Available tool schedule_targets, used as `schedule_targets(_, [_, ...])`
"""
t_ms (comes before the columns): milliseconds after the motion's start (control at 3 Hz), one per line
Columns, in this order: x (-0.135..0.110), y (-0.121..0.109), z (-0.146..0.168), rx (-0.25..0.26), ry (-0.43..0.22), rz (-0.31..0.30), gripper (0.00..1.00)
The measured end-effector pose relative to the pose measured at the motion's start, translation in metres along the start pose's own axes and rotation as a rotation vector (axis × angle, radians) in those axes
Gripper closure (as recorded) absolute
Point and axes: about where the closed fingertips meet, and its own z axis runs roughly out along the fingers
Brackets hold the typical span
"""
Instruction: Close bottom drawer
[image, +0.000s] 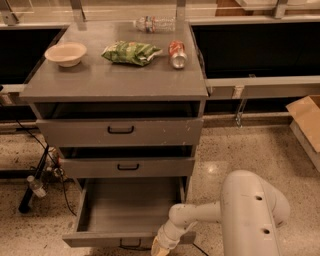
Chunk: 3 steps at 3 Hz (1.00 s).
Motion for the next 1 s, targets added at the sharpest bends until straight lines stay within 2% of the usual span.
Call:
schedule_targets(333, [-0.0092,-0.0077,0.0007,0.016,-0.007,-0.018,1.0])
schedule_targets(667, [-0.0092,-0.0077,0.0008,0.016,-0.007,-0.018,0.84])
schedule_targets(1000, [-0.0092,-0.0077,0.0008,0.016,-0.007,-0.018,0.6])
